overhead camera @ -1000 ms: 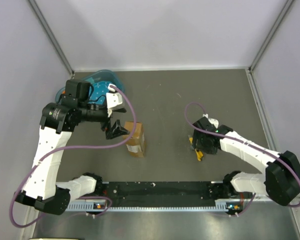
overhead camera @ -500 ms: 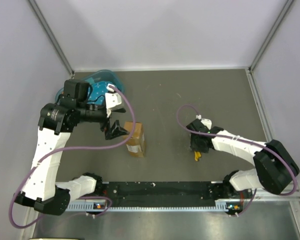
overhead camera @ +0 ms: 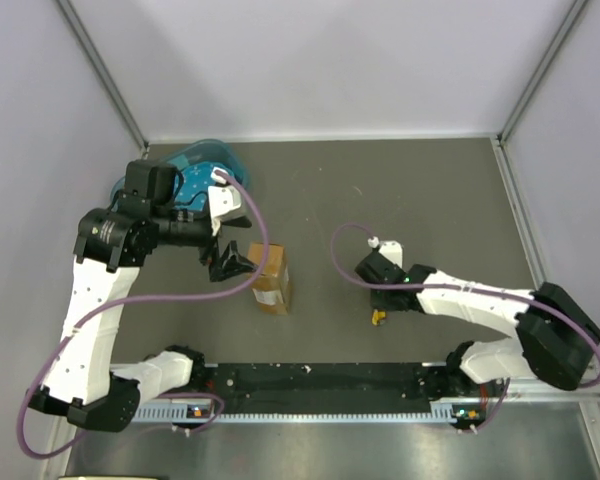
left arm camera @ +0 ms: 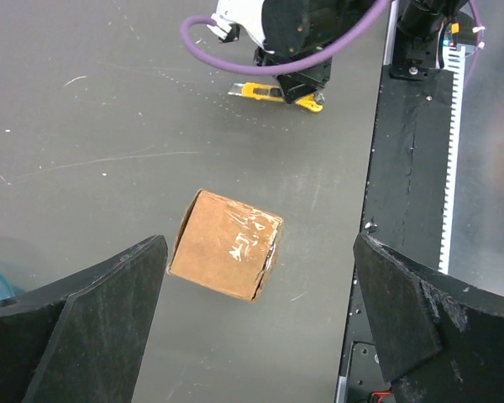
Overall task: Unpack the express box
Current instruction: Pick up the knife from the center of the board.
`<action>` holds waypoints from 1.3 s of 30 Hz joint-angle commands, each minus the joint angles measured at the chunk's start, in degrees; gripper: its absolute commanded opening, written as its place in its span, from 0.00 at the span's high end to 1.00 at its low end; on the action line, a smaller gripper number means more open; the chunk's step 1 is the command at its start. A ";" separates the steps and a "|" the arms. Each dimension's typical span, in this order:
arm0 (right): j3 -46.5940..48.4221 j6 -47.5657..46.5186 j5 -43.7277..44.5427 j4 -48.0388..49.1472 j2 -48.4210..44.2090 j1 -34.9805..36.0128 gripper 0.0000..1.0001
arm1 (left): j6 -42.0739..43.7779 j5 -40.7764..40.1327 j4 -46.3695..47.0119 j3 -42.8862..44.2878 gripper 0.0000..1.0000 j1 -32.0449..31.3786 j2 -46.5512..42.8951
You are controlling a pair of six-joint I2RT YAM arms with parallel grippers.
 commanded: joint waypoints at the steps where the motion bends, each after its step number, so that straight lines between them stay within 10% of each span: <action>1: 5.17 -8.86 0.95 1.76 -10.27 4.83 1.00 | -2.30 3.50 1.99 1.65 0.01 -0.15 -0.95; 8: 18.60 -25.29 -8.96 -2.18 -22.52 9.40 1.00 | -6.60 10.60 3.66 2.70 0.01 -0.15 0.72; 20: 41.38 -36.47 -2.66 -18.45 -12.77 22.85 1.00 | -26.02 22.67 13.85 7.53 0.01 -1.20 4.51; 39: 59.58 -46.41 5.61 -27.33 -3.11 30.50 1.00 | -35.43 9.14 22.02 -0.64 0.04 -7.53 2.04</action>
